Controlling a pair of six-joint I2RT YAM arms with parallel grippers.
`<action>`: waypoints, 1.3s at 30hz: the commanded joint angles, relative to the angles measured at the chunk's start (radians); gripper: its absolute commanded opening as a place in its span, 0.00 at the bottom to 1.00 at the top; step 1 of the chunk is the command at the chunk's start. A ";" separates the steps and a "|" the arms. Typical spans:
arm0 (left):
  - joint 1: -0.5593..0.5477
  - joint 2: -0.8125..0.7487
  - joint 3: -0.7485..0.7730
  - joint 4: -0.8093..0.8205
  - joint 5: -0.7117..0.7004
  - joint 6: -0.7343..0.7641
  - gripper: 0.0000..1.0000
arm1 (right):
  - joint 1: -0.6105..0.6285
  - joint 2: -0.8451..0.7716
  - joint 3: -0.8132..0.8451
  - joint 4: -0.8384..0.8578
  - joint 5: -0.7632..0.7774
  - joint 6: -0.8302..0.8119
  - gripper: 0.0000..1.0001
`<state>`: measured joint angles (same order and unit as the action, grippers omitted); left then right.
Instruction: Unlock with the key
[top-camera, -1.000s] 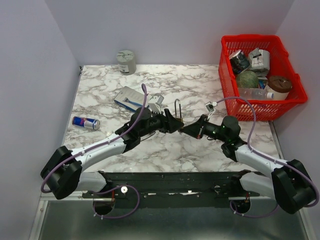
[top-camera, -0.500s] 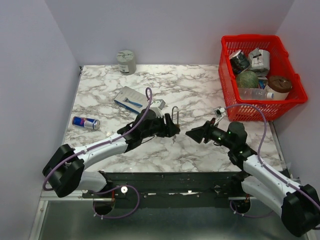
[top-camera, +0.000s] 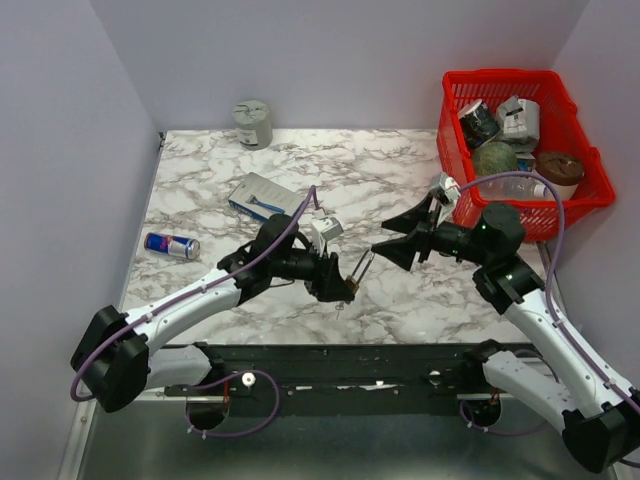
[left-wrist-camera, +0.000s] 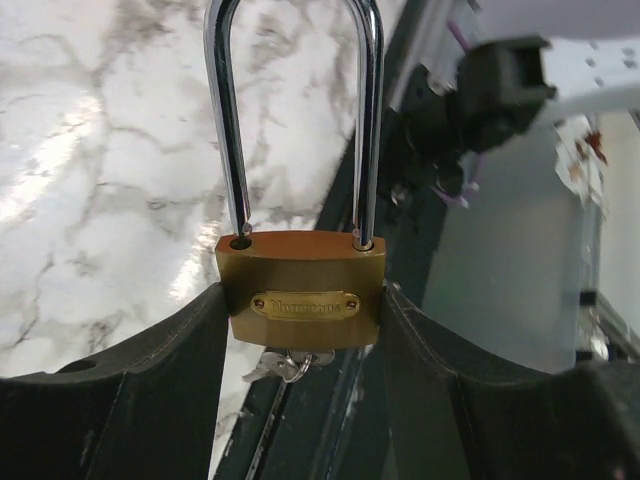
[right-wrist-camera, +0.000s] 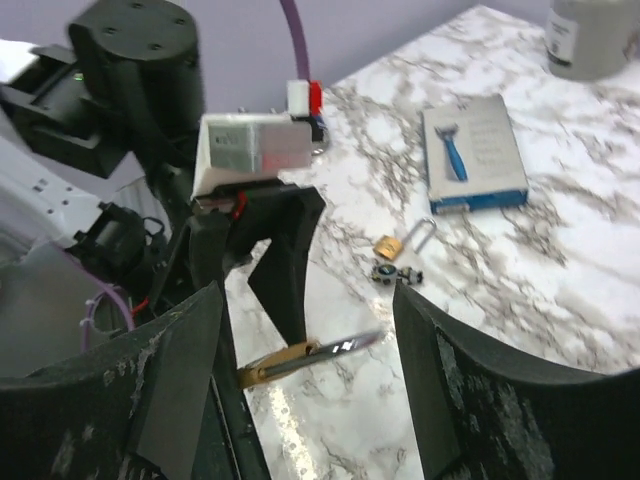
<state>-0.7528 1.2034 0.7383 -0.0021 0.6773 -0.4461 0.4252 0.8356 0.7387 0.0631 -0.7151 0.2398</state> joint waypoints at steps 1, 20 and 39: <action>0.003 -0.057 0.036 0.007 0.251 0.115 0.00 | -0.002 0.100 0.100 -0.132 -0.249 -0.117 0.77; 0.017 -0.105 0.010 0.060 0.291 0.086 0.00 | -0.002 0.192 0.076 -0.221 -0.504 -0.125 0.76; 0.017 -0.131 0.018 -0.038 0.052 0.148 0.00 | -0.002 0.197 0.068 -0.233 -0.416 -0.102 0.33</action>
<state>-0.7410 1.1141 0.7364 -0.0364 0.8684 -0.3462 0.4194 1.0321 0.8192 -0.1379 -1.1549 0.1192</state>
